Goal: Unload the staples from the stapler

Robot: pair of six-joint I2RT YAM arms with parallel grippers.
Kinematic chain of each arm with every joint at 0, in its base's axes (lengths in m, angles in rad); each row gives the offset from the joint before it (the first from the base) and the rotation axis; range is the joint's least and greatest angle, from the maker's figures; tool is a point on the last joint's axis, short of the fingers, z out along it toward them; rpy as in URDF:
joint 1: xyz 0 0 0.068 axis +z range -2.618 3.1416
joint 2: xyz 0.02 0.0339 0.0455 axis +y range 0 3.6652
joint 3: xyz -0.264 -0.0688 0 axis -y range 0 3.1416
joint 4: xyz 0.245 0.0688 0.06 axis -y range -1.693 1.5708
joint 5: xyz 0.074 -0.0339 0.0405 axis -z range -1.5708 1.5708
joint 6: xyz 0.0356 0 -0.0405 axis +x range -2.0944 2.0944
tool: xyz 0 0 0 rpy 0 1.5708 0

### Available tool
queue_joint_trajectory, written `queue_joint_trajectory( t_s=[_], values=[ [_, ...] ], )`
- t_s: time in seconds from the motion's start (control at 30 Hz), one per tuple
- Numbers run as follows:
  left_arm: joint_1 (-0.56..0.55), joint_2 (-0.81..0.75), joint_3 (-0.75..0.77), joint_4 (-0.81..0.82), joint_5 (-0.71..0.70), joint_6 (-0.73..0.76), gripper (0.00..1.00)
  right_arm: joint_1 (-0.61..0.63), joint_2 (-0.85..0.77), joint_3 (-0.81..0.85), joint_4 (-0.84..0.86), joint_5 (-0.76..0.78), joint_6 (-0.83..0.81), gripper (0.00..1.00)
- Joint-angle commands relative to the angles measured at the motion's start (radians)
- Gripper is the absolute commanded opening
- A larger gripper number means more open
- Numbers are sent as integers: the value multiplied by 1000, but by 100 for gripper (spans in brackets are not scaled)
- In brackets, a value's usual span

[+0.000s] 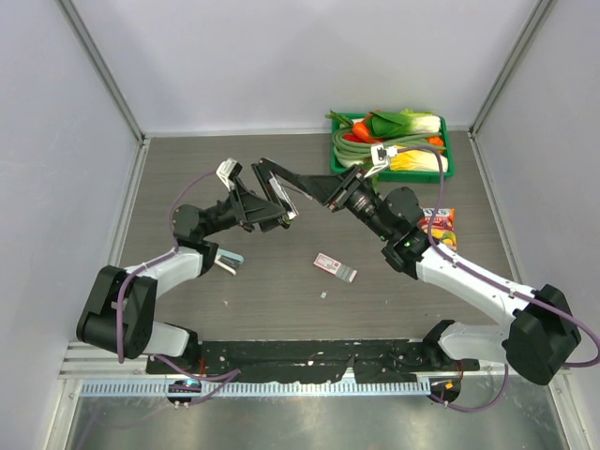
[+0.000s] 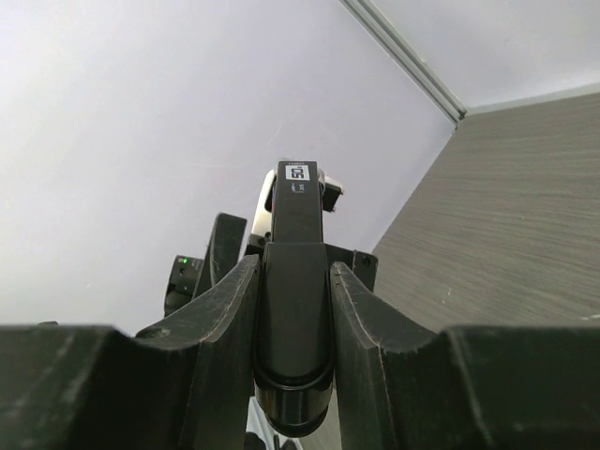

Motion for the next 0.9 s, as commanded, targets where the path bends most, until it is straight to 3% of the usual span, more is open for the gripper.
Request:
queue_joint_trajectory(
  t_s=[0.0, 0.47, 0.5, 0.63, 0.73, 0.87],
  values=[
    [-18, -12, 32, 210, 3, 30, 80, 2, 4, 17, 228, 39, 53, 1],
    [-18, -28, 58, 110, 74, 148, 46, 14, 7, -81, 269, 57, 96, 1],
    [-18, -26, 58, 106, 77, 157, 38, 14, 7, -83, 269, 57, 96, 1],
    [-15, -28, 62, 72, 92, 186, 25, 14, 4, -83, 256, 53, 95, 1],
    [3, -32, 61, 37, 121, 225, 21, 14, -14, -99, 233, 53, 84, 1],
    [109, -57, 45, -72, 196, 318, 15, 12, -71, -133, 141, 44, 42, 1]
  ],
)
